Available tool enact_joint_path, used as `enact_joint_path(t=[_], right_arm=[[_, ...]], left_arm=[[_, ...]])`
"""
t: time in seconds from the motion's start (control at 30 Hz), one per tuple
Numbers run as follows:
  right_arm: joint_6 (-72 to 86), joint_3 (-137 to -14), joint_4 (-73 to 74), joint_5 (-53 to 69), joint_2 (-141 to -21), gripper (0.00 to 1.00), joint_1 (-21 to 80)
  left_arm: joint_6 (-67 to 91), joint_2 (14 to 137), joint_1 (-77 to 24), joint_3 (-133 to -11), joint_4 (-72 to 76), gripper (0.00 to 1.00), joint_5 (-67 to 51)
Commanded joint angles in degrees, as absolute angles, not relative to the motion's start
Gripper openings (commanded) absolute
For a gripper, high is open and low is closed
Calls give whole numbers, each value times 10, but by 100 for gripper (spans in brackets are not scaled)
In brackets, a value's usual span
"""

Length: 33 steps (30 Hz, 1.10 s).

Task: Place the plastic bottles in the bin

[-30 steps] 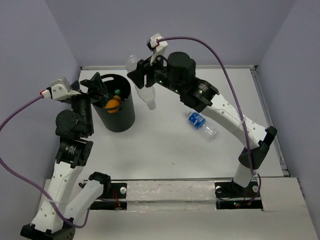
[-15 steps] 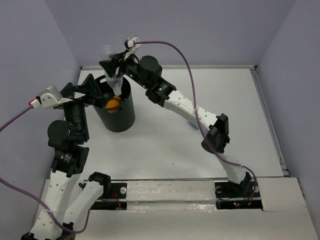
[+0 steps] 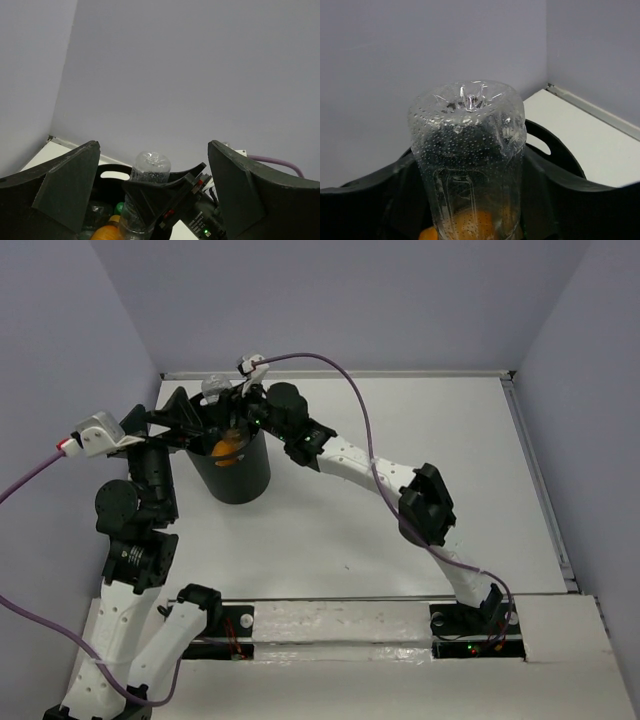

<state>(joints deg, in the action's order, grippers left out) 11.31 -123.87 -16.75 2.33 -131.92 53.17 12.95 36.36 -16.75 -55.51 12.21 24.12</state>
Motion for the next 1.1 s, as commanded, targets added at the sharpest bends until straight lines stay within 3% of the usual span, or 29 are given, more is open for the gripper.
enact_joint_path(t=[0.0,0.13,0.4,0.57,0.6,0.77,0.9,1.07], right_arm=[[98,-1247,-201,19,-1275,78,540],[98,-1254,-178,23,-1258,92,540],[93,-1259,-103,4,-1202,95,540],[48,-1078,-84,-70,-1059,92,540],[39,-988,-81,-92,-1028,91,540],[68,-766,-10,-92,-834,91,470],[77,-706,125,-89,-795,91,394],[55,-714,266,-89,-837,95,338]], left_arm=[[135,375,-160,-554,150,99,235],[136,380,-156,-555,149,99,233],[136,384,-155,-552,150,99,232],[135,385,-154,-552,149,99,231],[137,384,-155,-553,149,99,230],[139,380,-154,-555,147,99,222],[139,377,-154,-556,147,99,221],[141,378,-154,-556,147,99,217]])
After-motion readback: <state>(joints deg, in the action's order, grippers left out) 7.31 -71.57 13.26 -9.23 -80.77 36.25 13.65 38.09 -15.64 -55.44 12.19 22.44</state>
